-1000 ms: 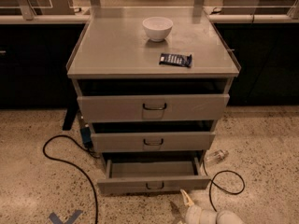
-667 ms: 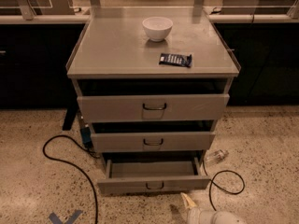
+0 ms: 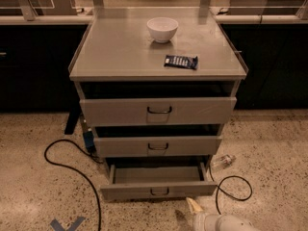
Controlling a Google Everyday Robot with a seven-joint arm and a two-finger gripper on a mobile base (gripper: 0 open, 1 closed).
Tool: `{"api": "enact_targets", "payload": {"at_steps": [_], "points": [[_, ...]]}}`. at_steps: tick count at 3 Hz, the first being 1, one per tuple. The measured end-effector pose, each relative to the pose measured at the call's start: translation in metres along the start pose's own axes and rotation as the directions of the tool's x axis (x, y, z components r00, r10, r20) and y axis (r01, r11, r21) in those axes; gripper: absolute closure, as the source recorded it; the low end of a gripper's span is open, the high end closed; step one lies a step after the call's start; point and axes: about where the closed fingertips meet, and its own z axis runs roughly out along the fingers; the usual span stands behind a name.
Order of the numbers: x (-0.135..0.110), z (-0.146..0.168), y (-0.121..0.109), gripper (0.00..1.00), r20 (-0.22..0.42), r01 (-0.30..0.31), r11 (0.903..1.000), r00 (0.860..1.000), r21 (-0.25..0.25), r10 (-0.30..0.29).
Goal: Open bottom drawer
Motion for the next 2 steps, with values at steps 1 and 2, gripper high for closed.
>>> {"api": "enact_targets", "payload": {"at_steps": [1, 2], "points": [[-0.005, 0.020, -0.030, 0.00, 0.062, -0.053, 0.9984, 0.997, 0.019, 0.051], [-0.003, 0.035, -0.095, 0.00, 0.098, -0.111, 0.9891, 0.990, 0.097, 0.102]]}}
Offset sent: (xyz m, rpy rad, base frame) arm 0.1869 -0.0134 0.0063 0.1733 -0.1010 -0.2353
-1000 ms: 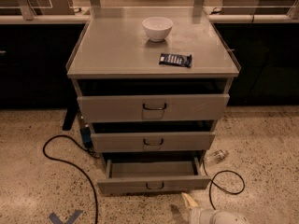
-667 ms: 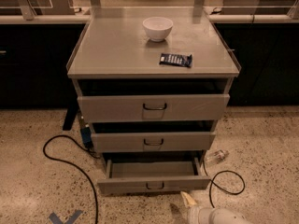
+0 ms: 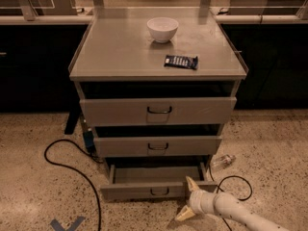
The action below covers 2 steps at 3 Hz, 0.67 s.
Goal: Open bottom drawer
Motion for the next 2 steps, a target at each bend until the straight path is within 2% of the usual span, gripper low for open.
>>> {"api": "enact_targets", "payload": {"at_steps": [1, 2], "points": [[0.0078, -0.0040, -0.0218, 0.00, -0.010, -0.007, 0.9993, 1.000, 0.037, 0.007], [0.0078, -0.0040, -0.0218, 0.00, -0.010, -0.007, 0.9993, 1.000, 0.037, 0.007]]}}
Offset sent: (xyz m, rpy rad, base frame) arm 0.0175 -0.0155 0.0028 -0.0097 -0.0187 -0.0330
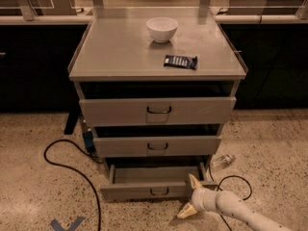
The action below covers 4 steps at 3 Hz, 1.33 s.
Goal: Open bottom drawer
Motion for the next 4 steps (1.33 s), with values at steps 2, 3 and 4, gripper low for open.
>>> {"api": "enact_targets", "payload": {"at_steps": [2, 3, 4], "points": [[-0.025, 0.054, 0.002, 0.00, 0.202, -0.038, 0.9938, 0.978, -0.105, 0.059], [-0.023, 0.085, -0.034, 0.00, 0.177, 0.001, 0.9889, 0.984, -0.148, 0.026], [-0.015, 0.090, -0.075, 0.00, 0.143, -0.002, 0.9948, 0.990, -0.102, 0.017]]}}
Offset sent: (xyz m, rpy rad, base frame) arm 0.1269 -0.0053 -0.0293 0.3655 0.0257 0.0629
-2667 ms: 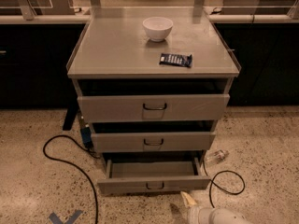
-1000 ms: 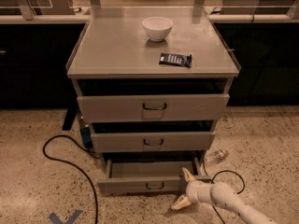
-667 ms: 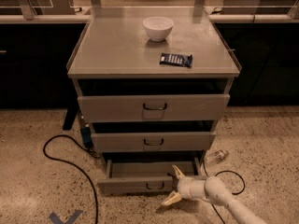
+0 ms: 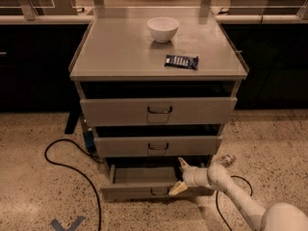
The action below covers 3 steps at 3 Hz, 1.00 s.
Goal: Open bottom drawer
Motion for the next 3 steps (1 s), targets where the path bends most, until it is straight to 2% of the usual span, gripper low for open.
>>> {"api": "enact_targets", "payload": {"at_steps": [1, 2, 3], "points": [[0.003, 0.001, 0.007, 0.00, -0.056, 0.017, 0.9998, 0.998, -0.006, -0.017], [0.014, 0.009, 0.040, 0.00, -0.100, 0.008, 0.9987, 0.995, -0.050, -0.013], [0.031, 0.020, 0.092, 0.00, -0.144, -0.006, 0.9911, 0.989, -0.133, -0.014]]}}
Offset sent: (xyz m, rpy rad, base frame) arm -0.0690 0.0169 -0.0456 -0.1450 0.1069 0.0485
